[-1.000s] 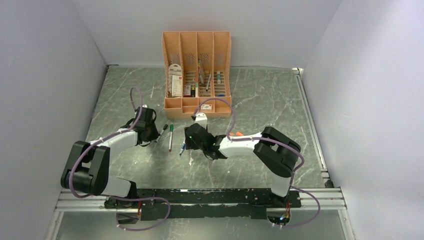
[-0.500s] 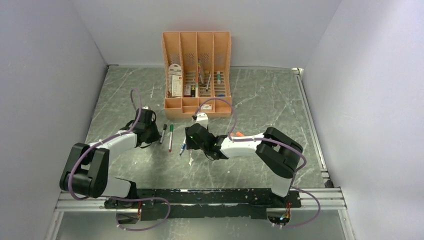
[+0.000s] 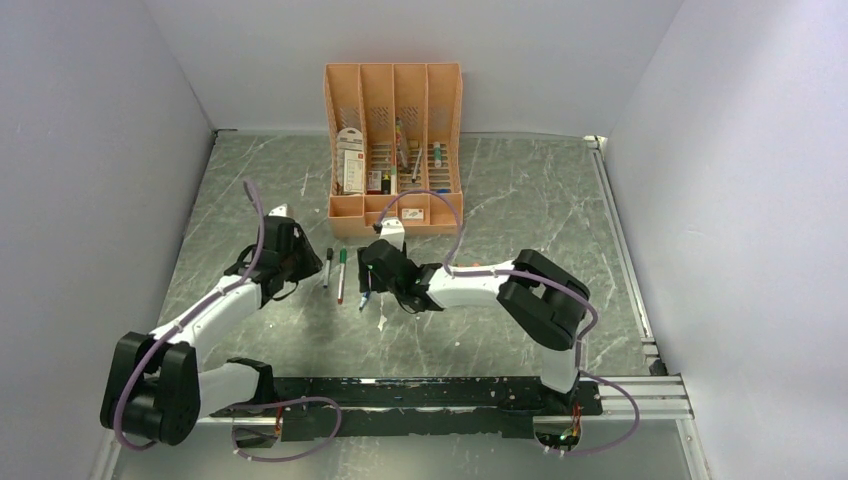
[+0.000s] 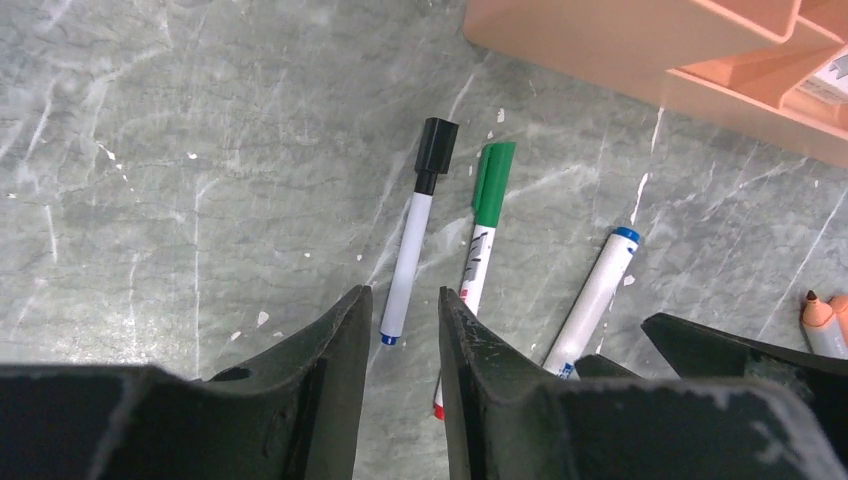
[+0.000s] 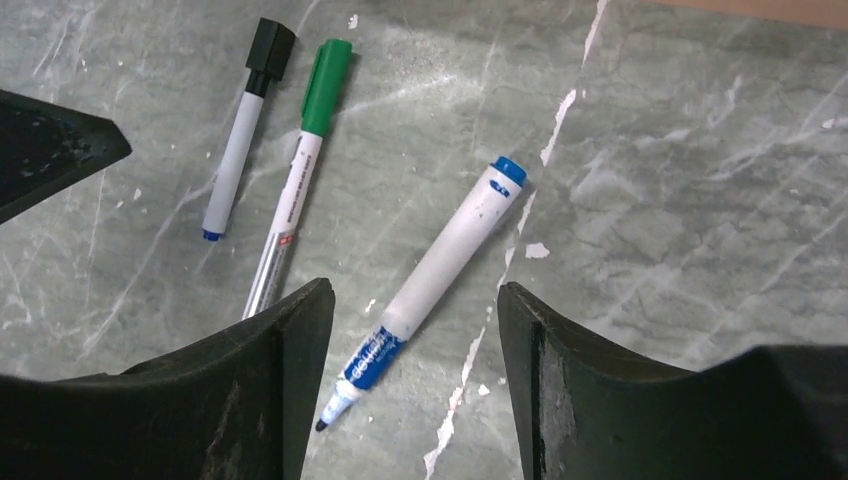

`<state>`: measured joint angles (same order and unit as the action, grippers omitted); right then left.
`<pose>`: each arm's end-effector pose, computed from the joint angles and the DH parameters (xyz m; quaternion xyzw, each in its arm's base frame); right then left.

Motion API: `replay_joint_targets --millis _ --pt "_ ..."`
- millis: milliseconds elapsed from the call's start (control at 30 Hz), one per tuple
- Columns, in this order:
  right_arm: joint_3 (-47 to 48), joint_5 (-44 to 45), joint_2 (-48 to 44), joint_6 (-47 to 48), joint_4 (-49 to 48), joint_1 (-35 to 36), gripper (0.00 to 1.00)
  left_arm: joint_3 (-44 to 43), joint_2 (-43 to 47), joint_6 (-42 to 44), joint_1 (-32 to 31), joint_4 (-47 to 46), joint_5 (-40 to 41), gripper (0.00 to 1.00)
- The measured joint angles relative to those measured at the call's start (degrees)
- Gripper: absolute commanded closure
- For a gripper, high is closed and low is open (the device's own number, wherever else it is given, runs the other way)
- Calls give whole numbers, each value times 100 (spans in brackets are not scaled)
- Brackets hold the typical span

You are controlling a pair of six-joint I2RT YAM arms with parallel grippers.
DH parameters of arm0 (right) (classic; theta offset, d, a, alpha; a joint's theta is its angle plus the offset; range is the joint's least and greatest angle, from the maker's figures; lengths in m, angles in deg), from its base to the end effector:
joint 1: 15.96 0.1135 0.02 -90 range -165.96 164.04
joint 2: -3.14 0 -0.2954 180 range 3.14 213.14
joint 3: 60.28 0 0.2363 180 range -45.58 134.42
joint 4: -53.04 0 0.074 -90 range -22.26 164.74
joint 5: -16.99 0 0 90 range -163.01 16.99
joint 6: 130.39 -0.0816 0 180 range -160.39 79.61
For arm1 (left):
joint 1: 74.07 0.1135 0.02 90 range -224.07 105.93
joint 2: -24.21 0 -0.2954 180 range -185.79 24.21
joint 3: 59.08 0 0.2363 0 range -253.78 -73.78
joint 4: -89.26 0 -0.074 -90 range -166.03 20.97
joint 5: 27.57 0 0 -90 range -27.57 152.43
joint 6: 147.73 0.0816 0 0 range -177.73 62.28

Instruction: Insert the pens into the pen caps

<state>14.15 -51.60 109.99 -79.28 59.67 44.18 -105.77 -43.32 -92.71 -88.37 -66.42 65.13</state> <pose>0.2357 0.3508 0.1751 -0.0850 0.8866 0.2126 0.4019 0.2312 -0.0550 0.1921 -0.1747 0.9075 -0.1392 0.3556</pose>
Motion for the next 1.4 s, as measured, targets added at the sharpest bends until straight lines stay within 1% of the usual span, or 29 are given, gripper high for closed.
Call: replay_joint_targets --millis 167,267,367,433,500,600,633,800,833,900,967,1100,1167,1267,1400 --pt "317 -20 297 15 157 17 40 0 223 -2 -2 96 94 57" --pt "551 2 531 15 393 50 47 0 262 2 -2 103 125 58" --pt "682 96 636 24 601 122 52 0 240 4 -2 103 149 58" --pt "706 190 645 20 702 199 58 0 155 4 -2 101 166 59" --pt "704 275 647 9 761 269 68 2 35 7 -2 101 162 59" --pt "702 387 647 -26 846 350 79 4 -17 9 -2 101 153 57" --pt "697 422 647 -46 859 361 81 4 4 26 -2 90 146 55" --pt "339 507 437 -74 678 374 99 2 116 92 -4 81 -46 45" --pt "227 511 358 -68 640 374 100 2 120 103 -4 70 -120 42" --pt "-116 511 116 -17 529 374 100 2 122 129 -4 33 -369 34" --pt "-507 503 -201 81 437 374 100 2 129 160 -9 -103 -837 27" --pt "-1202 479 -973 378 157 374 100 17 177 33 -50 -844 -2109 18" --pt "-1510 452 -1497 551 -55 374 100 17 212 -74 -72 -1226 -2643 16" --pt "-1777 361 -2144 793 -376 374 100 0 216 -201 -109 -1620 -3276 16" --pt "-1849 249 -2579 1097 -706 420 100 -125 24 -299 -254 -1818 -3753 16"
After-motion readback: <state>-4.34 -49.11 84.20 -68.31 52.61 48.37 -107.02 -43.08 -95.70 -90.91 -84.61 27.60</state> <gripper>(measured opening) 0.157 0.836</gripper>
